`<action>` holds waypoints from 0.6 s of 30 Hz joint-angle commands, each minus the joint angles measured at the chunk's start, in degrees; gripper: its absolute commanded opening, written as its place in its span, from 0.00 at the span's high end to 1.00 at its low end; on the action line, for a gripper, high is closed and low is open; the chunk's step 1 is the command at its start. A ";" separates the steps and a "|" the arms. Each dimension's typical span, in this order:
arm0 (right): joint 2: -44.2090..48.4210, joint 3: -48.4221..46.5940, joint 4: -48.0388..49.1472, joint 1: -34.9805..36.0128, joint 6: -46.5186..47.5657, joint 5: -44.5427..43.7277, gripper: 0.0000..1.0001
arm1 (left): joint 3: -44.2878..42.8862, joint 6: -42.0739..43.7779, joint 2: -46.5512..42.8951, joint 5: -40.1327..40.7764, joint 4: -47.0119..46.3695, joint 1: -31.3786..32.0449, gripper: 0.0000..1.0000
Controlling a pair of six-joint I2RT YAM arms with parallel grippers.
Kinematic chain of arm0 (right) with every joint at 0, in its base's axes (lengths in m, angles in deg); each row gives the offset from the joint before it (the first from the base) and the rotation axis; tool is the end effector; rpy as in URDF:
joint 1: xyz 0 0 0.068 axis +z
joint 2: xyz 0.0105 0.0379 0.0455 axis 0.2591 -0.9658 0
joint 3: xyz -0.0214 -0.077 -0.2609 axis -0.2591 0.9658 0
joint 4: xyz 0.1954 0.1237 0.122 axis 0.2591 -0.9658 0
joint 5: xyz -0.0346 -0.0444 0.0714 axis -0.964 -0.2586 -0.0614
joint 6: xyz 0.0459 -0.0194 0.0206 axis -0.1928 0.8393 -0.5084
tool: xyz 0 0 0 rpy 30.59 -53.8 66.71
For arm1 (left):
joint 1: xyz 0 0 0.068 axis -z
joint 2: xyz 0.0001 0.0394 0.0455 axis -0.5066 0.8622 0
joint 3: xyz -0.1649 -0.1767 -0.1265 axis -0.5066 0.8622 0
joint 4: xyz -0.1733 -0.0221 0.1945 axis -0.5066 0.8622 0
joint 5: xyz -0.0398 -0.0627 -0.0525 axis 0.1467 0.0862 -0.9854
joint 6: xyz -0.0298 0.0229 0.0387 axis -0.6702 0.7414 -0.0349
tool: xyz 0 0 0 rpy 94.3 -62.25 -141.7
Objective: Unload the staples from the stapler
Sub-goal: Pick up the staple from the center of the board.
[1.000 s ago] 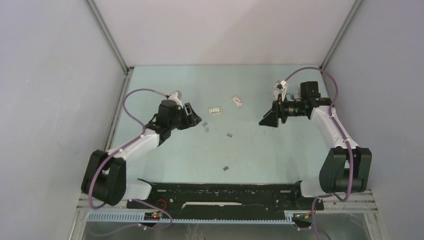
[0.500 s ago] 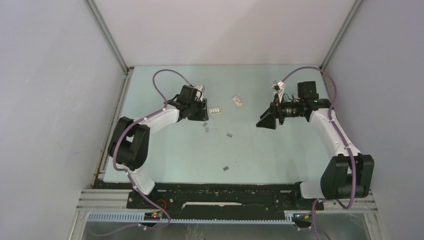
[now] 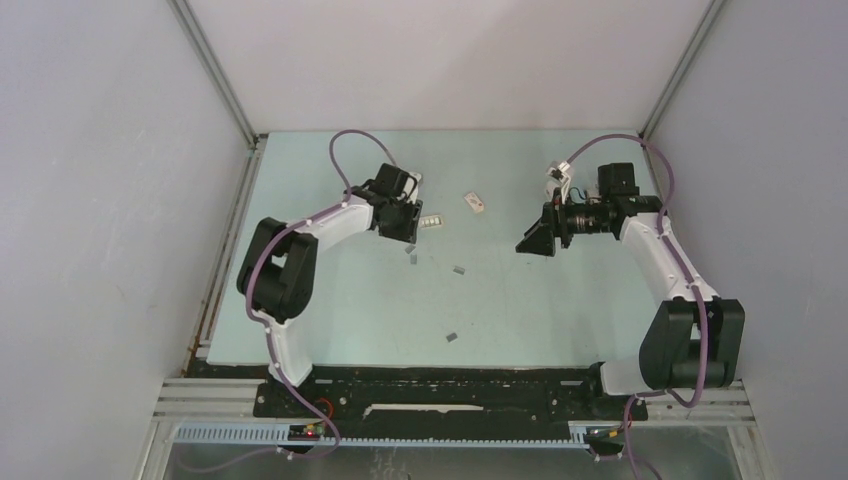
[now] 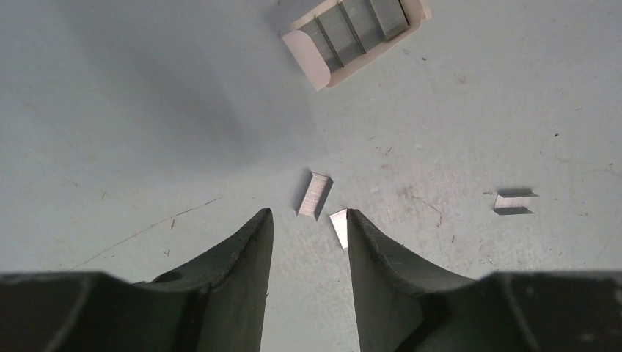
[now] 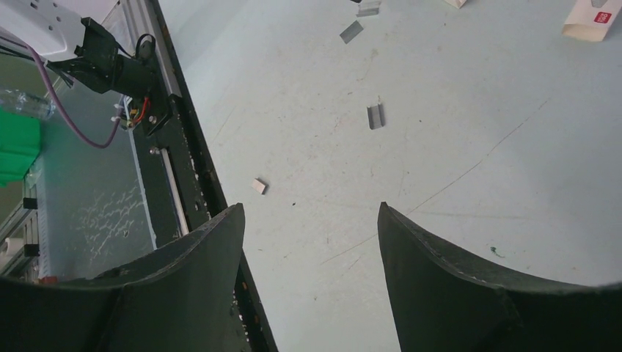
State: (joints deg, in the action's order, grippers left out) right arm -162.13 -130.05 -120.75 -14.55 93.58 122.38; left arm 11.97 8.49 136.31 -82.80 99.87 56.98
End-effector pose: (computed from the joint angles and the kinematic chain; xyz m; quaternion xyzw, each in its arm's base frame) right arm 0.2761 0.0340 0.2828 -0.3369 0.7627 0.4354 0.3394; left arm 0.3534 -0.1798 0.1907 0.1525 0.9492 -0.1215 0.2469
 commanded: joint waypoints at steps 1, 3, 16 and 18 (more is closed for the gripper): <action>1.14 -0.51 -0.48 -0.01 0.81 0.42 0.24 | -4.29 3.07 1.40 -0.15 1.83 1.18 0.53; 1.38 -0.49 -0.49 -0.05 0.81 0.85 0.24 | -4.73 3.43 1.94 -0.40 2.01 1.30 0.53; 2.71 -0.46 -0.18 2.39 0.53 1.75 0.24 | 4.99 4.45 -7.23 3.21 -5.37 1.32 0.53; 2.99 -0.49 -0.14 2.65 0.55 1.56 0.24 | 7.83 4.52 -10.29 4.35 -8.39 1.32 0.50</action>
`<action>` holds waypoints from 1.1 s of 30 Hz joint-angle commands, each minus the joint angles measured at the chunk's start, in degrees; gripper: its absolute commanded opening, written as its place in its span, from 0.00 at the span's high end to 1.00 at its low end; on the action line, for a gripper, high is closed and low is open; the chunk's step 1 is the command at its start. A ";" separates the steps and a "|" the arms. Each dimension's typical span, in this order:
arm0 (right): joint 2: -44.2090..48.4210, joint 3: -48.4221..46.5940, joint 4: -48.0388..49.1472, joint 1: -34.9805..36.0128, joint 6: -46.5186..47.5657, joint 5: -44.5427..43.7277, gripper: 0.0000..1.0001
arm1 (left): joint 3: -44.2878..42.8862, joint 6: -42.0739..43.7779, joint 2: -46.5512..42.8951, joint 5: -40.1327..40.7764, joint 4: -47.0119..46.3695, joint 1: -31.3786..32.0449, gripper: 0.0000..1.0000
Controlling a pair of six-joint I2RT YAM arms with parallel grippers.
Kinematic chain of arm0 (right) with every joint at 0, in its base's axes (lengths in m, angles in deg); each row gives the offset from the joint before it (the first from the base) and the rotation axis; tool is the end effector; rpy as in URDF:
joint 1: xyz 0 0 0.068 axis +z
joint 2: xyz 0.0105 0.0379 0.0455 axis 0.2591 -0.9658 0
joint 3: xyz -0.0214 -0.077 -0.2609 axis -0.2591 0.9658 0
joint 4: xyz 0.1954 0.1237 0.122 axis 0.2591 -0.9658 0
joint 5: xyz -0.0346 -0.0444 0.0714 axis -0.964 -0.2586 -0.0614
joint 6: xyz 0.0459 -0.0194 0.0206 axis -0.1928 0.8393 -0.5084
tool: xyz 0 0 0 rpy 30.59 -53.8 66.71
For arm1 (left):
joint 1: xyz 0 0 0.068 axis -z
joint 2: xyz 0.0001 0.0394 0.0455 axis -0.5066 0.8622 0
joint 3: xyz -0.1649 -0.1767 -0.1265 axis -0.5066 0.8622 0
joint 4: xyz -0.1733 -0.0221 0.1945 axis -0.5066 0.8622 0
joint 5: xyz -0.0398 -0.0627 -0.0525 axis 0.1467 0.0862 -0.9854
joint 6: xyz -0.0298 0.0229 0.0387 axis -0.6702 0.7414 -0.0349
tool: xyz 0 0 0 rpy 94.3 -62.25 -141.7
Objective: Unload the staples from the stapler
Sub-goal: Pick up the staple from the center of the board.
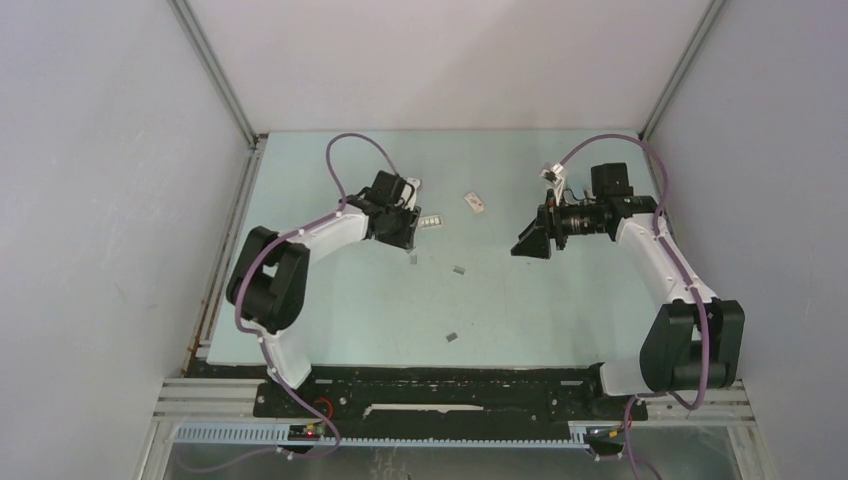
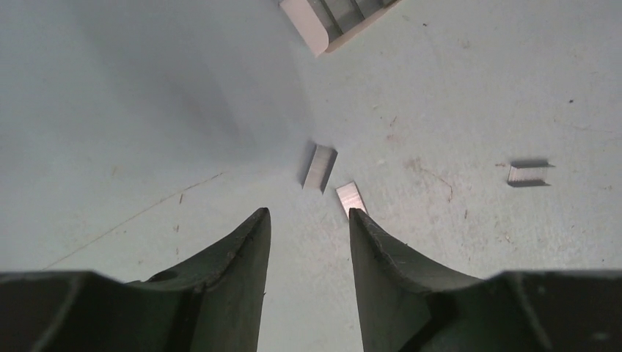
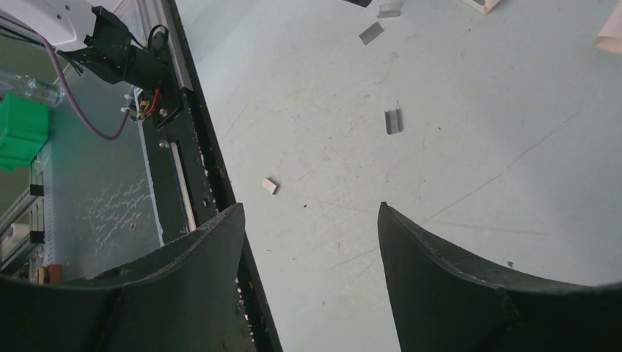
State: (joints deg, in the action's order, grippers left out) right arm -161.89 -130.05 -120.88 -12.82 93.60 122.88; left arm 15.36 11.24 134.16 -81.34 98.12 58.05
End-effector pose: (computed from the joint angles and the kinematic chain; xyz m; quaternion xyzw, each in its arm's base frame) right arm 0.2740 0.0424 0.2840 -0.3493 0.7548 0.4438 0.3338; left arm 0.3412 -0.1807 0.1889 0.1806 0.9434 -0.1075 0.2565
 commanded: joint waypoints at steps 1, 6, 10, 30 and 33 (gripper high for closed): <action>2.85 -0.44 0.06 0.96 0.48 1.01 0.24 | 5.77 2.02 -9.49 2.99 -8.11 0.25 0.49; 3.13 -0.47 0.23 1.05 0.27 0.83 0.24 | 7.94 3.25 -10.72 2.73 -10.55 0.16 0.45; 3.14 -0.49 0.17 1.06 0.22 0.66 0.24 | 6.22 3.83 -8.69 1.72 -8.90 0.16 0.46; 1.76 -0.58 0.44 2.17 0.49 0.09 0.24 | -7.07 4.28 2.19 0.11 0.34 0.73 0.51; 1.73 -0.54 0.38 2.20 0.48 0.02 0.24 | -8.99 4.60 4.11 -0.14 1.51 0.99 0.51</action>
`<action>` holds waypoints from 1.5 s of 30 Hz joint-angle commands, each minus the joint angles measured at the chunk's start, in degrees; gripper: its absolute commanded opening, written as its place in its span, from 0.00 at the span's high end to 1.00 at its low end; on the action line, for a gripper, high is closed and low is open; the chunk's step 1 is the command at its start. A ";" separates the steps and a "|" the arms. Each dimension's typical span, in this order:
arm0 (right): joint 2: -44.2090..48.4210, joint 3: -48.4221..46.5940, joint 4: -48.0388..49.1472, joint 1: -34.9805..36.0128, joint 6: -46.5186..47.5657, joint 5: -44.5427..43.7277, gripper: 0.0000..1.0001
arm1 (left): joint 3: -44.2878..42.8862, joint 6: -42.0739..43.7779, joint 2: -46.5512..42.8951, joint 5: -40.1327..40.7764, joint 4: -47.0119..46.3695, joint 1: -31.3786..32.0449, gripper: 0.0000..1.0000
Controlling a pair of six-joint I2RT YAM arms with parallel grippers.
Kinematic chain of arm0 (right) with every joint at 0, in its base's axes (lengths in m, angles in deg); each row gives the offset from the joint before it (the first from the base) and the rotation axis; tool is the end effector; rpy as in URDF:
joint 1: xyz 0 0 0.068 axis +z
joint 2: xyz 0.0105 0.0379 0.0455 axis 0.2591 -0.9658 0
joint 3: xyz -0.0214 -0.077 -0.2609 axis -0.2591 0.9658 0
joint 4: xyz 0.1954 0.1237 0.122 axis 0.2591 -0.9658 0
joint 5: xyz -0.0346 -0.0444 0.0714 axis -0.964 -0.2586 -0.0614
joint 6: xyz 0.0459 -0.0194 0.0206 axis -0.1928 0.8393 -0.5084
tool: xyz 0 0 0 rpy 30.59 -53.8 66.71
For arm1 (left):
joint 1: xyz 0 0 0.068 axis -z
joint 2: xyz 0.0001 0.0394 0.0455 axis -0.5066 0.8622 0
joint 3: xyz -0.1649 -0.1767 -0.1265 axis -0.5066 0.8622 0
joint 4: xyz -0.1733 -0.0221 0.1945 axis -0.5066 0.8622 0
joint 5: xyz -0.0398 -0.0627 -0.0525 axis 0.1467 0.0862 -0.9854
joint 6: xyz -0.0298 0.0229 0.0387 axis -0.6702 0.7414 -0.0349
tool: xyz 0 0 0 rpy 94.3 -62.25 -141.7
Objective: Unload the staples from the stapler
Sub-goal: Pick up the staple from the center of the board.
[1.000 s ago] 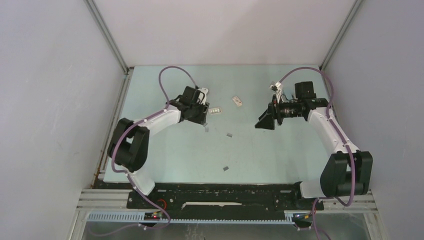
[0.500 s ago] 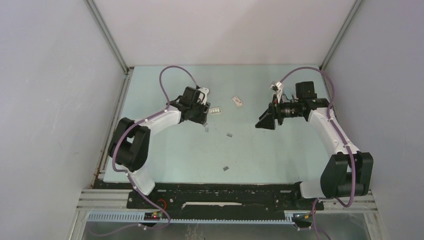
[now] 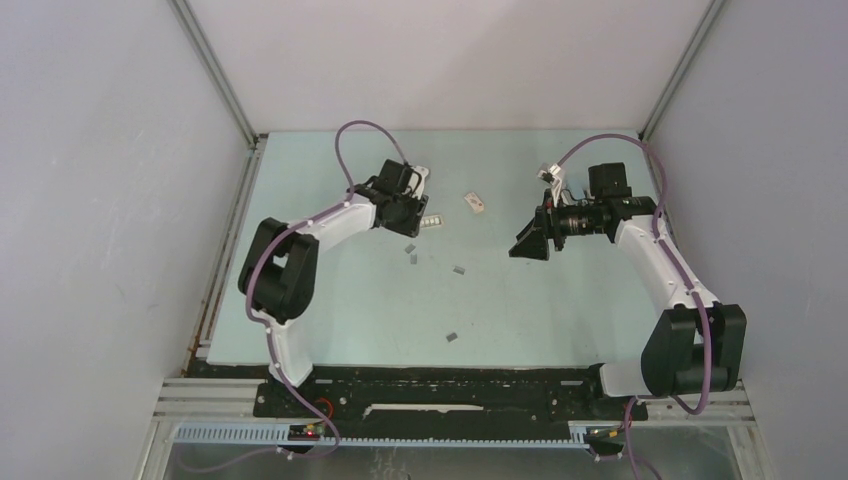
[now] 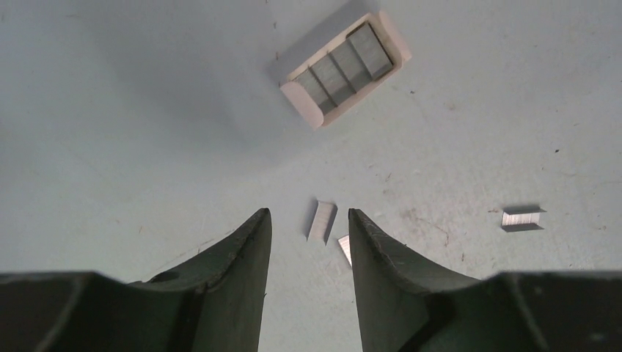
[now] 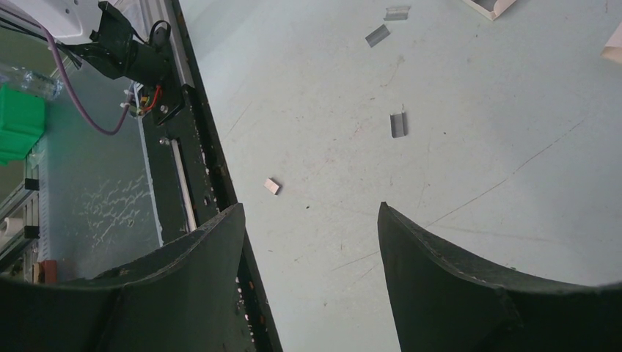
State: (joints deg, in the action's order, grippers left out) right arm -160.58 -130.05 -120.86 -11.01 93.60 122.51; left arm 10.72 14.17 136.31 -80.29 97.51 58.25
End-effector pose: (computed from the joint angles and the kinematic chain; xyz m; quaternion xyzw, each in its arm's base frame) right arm 0.2687 0.0507 0.2897 -0.3658 0.7467 0.4427 0.3356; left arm 0.3567 -0.1897 0.1997 0.2027 0.9311 -0.0998 0.2864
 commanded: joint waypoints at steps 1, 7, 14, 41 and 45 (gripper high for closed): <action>0.42 -0.54 0.37 0.43 0.48 0.33 0.24 | -4.86 1.72 2.59 -1.18 2.60 0.83 0.51; 0.43 -0.61 0.34 0.47 0.53 0.25 0.24 | -7.18 1.90 5.54 -1.60 5.18 1.01 0.54; 0.39 -0.59 0.34 0.49 0.60 0.13 0.24 | -7.32 2.15 6.91 -2.22 6.01 1.19 0.56; 0.78 -0.59 0.25 0.39 0.52 0.25 0.24 | -9.81 3.04 9.97 -0.16 11.20 2.33 0.72; 0.97 -0.61 0.23 0.38 0.46 0.26 0.24 | -10.08 2.81 10.39 -0.33 11.39 2.33 0.76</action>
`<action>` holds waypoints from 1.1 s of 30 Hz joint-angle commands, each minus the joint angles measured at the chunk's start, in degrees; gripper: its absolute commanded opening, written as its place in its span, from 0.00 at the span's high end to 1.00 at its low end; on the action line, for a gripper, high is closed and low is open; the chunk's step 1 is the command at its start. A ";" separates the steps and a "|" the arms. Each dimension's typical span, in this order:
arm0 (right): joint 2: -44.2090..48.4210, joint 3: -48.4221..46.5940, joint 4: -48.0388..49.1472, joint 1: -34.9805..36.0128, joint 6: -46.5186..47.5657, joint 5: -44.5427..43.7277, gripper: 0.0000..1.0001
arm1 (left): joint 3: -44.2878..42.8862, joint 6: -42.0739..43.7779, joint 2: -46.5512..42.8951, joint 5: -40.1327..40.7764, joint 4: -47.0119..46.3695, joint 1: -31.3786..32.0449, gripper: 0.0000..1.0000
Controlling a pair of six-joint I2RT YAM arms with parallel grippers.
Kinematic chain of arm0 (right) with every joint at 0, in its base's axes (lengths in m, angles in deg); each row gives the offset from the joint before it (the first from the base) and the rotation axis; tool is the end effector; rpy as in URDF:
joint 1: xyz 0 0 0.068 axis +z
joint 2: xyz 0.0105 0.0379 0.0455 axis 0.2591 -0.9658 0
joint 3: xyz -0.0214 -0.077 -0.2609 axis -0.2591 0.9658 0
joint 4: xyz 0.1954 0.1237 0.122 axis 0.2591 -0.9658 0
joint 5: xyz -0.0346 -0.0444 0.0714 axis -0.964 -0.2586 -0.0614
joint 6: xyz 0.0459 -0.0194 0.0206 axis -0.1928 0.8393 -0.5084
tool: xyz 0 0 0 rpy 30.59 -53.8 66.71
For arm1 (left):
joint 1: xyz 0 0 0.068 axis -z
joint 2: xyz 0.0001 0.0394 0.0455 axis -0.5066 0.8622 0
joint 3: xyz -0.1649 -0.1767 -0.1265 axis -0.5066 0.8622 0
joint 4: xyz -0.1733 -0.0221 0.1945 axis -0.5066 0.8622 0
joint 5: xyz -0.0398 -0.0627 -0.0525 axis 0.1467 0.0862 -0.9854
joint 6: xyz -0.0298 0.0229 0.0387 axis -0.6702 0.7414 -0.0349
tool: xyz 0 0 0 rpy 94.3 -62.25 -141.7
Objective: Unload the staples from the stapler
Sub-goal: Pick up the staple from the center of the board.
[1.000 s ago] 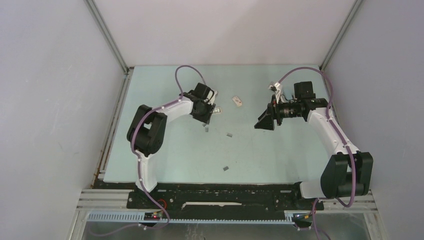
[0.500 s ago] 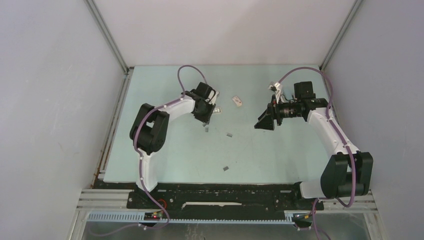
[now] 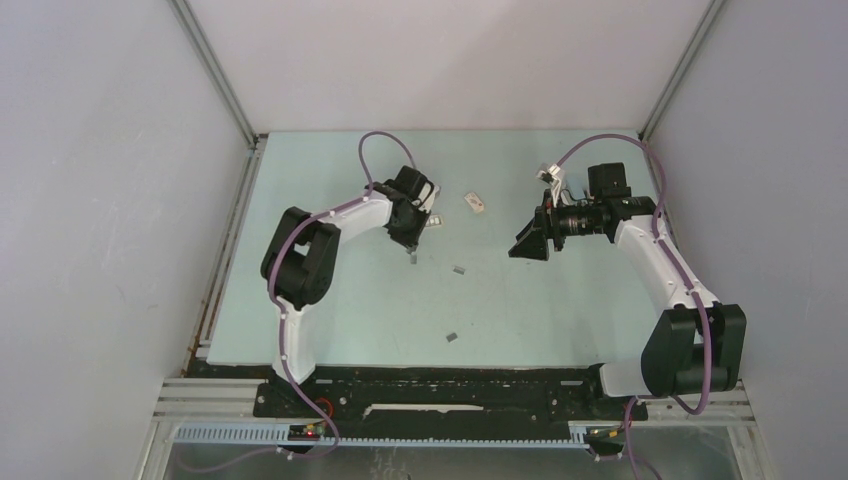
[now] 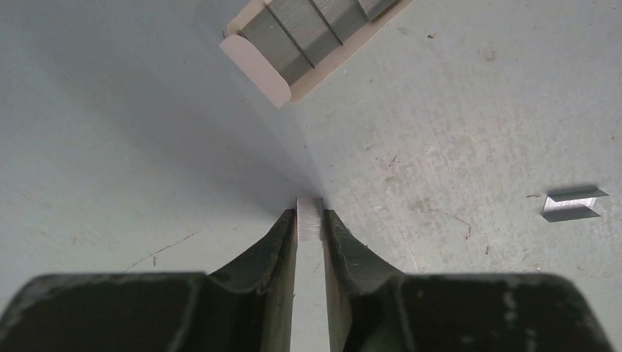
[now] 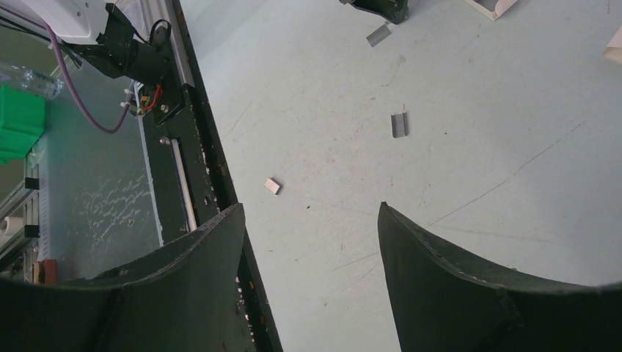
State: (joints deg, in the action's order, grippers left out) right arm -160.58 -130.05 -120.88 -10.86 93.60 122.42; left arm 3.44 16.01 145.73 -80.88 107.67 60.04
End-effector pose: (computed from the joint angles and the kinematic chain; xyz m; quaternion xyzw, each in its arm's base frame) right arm 0.2685 0.0513 0.2896 -0.3666 0.7467 0.4425 0.3349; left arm 0.3648 -0.2093 0.1629 0.2376 0.9505 -0.0767 0.1851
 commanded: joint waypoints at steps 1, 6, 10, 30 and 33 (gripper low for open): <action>0.96 -0.56 0.27 0.24 0.49 0.33 0.24 | -2.82 0.85 0.82 0.45 1.22 0.54 0.77; 0.86 -0.47 0.17 0.23 0.50 0.63 0.24 | -1.55 -1.05 -0.66 1.17 -1.30 0.54 0.87; 0.78 -0.52 0.06 0.32 0.58 0.84 0.24 | 1.13 -4.18 -3.63 -0.43 -6.45 0.54 0.93; -4.97 -0.48 0.19 4.23 -1.30 12.73 0.25 | 33.17 -36.36 -27.16 -30.30 -59.16 0.54 0.95; -6.38 0.61 6.29 5.21 -8.81 15.07 0.25 | 37.98 -47.10 -26.95 -33.47 -74.20 0.53 0.95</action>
State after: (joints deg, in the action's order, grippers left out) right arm -165.50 -130.05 -120.68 -6.99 92.46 130.90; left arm 35.68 -14.00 120.52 -104.99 59.43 60.22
